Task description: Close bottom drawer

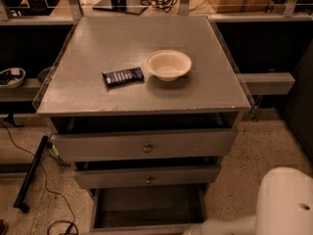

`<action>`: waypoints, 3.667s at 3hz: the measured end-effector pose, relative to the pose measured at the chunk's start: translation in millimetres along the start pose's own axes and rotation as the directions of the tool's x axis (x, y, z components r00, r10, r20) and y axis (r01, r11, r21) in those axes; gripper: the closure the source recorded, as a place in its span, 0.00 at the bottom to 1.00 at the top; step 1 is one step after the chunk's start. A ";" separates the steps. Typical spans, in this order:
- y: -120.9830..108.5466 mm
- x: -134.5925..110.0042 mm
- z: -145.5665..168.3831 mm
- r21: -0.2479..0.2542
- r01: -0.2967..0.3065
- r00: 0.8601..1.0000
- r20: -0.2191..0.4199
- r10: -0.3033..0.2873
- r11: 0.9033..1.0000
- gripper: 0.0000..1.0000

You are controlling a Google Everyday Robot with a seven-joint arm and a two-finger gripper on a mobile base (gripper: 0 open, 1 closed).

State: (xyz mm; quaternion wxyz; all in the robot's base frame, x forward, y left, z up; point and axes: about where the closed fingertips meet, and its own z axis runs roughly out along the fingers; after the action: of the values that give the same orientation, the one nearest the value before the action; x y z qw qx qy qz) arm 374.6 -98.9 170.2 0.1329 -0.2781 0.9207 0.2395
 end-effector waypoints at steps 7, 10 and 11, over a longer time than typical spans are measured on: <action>-8.8 -38.9 6.3 0.040 0.009 0.996 0.092 -0.013 0.999 1.00; -8.0 -55.2 5.7 0.041 0.010 0.992 0.124 -0.015 0.999 1.00; -7.6 -60.1 5.5 0.042 0.010 0.991 0.135 -0.016 0.999 1.00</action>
Offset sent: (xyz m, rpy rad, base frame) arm 0.1275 0.0180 0.0130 0.0383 -0.2159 -0.0982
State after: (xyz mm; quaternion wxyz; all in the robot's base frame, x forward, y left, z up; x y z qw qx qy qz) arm 428.3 -74.7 185.5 0.2023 -0.2645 0.9124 0.2380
